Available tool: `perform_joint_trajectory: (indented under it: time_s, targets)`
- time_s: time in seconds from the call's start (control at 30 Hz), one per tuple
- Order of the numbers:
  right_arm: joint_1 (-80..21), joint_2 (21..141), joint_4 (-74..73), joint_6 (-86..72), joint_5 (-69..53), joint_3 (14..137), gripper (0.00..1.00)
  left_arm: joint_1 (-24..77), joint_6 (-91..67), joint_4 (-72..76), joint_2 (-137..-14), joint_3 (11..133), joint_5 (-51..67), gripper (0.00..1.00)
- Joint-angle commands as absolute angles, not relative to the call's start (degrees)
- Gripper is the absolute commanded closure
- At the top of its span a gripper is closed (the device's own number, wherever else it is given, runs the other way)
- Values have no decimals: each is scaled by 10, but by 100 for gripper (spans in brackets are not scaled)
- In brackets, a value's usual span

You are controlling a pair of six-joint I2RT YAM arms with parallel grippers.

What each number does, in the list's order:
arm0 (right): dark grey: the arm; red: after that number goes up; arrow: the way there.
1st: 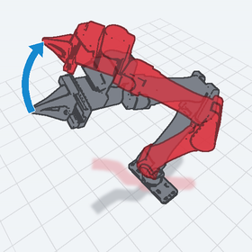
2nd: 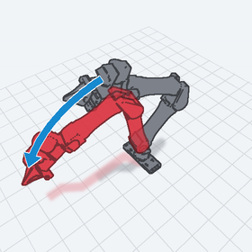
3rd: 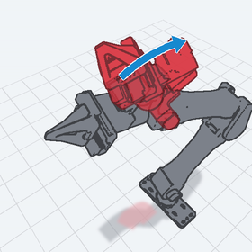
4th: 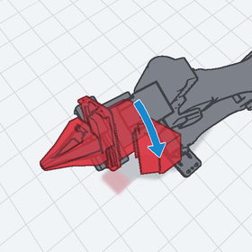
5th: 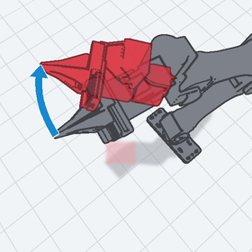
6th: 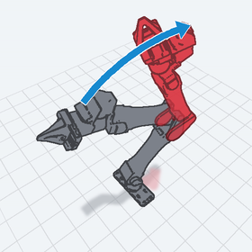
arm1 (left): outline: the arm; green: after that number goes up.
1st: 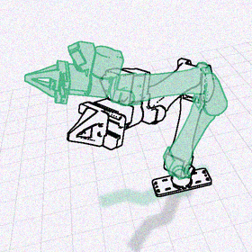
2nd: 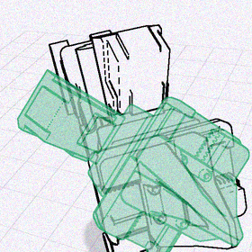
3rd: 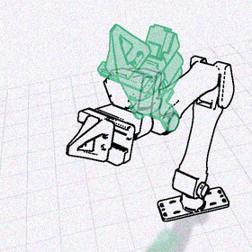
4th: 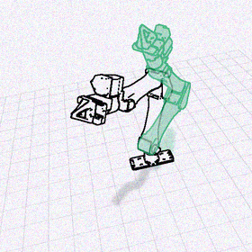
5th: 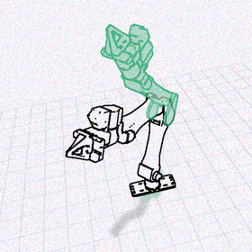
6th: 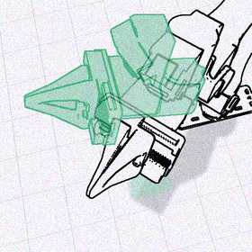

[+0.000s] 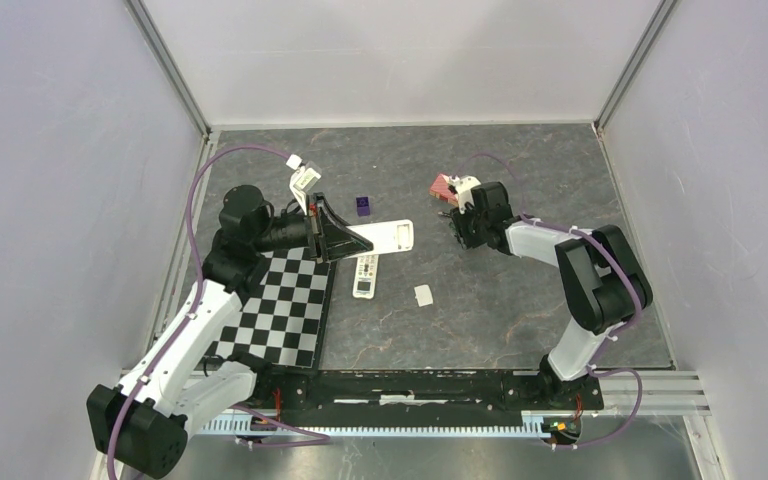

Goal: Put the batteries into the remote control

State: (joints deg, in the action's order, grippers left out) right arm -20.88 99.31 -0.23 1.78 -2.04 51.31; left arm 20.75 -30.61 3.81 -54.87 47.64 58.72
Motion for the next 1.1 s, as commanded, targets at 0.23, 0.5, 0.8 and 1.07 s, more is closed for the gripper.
perform_joint_trajectory:
  time_s: [0.23,0.5,0.8,1.07]
  targets:
    - [-209,976,-45,10,-47,528,85,209,-295,55,-550,496,593,98]
    - [-217,930,-53,38,-153,527,100,209,-286,29,-553,501,545,98]
    - [-320,827,-53,188,-346,511,100,207,-279,-82,-535,535,261,98]
    - [-333,738,-54,211,-485,511,100,203,-298,-136,-539,548,121,98]
